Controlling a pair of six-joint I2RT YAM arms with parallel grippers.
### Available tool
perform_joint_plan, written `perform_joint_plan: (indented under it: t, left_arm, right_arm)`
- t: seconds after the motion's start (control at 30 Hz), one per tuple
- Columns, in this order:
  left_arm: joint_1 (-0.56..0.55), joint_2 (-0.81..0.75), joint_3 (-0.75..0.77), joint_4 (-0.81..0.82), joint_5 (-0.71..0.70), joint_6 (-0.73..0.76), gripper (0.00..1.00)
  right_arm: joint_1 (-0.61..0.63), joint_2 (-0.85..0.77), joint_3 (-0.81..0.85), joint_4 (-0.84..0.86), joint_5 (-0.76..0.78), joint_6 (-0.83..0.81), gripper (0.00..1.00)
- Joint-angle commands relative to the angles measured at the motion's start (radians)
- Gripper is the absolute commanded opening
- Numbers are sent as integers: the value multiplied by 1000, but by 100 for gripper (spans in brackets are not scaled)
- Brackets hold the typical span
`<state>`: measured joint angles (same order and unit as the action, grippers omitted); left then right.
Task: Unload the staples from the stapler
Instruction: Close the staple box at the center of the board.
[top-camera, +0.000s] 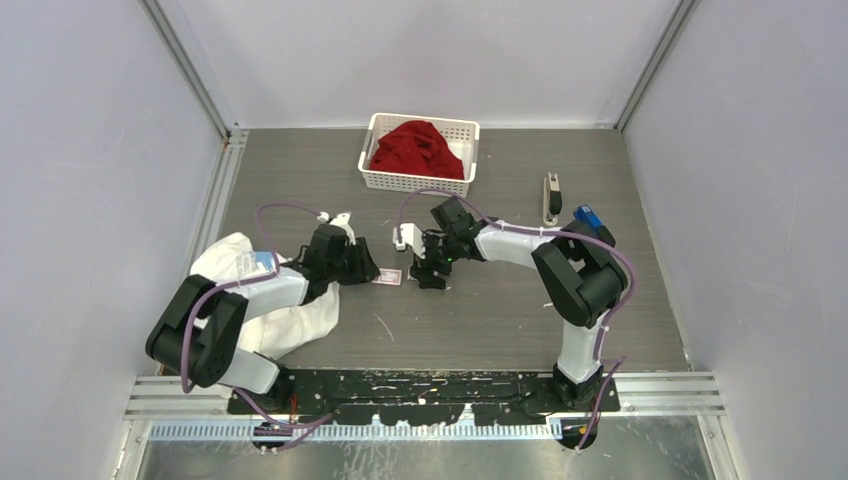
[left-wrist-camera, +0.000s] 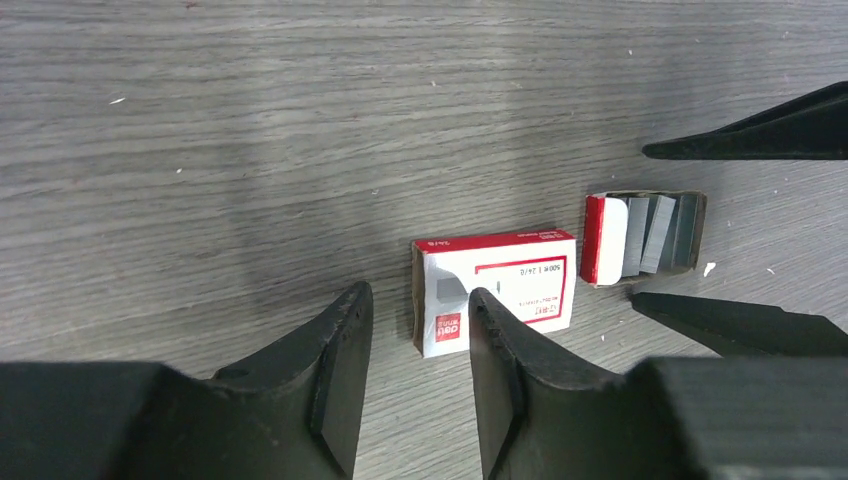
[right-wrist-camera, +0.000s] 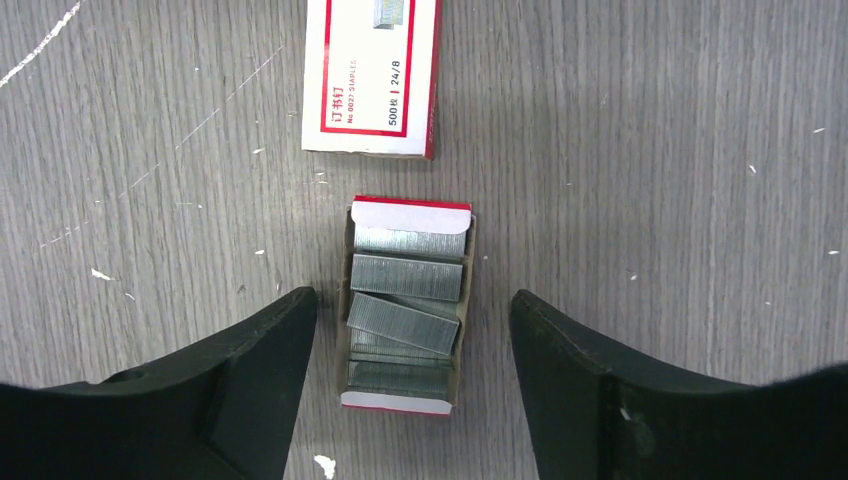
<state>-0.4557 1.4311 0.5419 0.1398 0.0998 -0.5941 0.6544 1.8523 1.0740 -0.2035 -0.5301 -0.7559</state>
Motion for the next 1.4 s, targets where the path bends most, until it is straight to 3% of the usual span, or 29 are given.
perform_joint_plan:
  t: [0.0,0.67,1.37]
  left_arm:
    - [6,38,22,-12,31,13,40]
    - [6,79,27,-3,105,-1,30]
    - [5,90,30,3,163,-15,27]
  right_arm:
    - [4,20,51,-35,-16,-3,71]
    - [3,31,64,-126,-42,-119,50]
    - [24,18,66,-213,-64,-243,43]
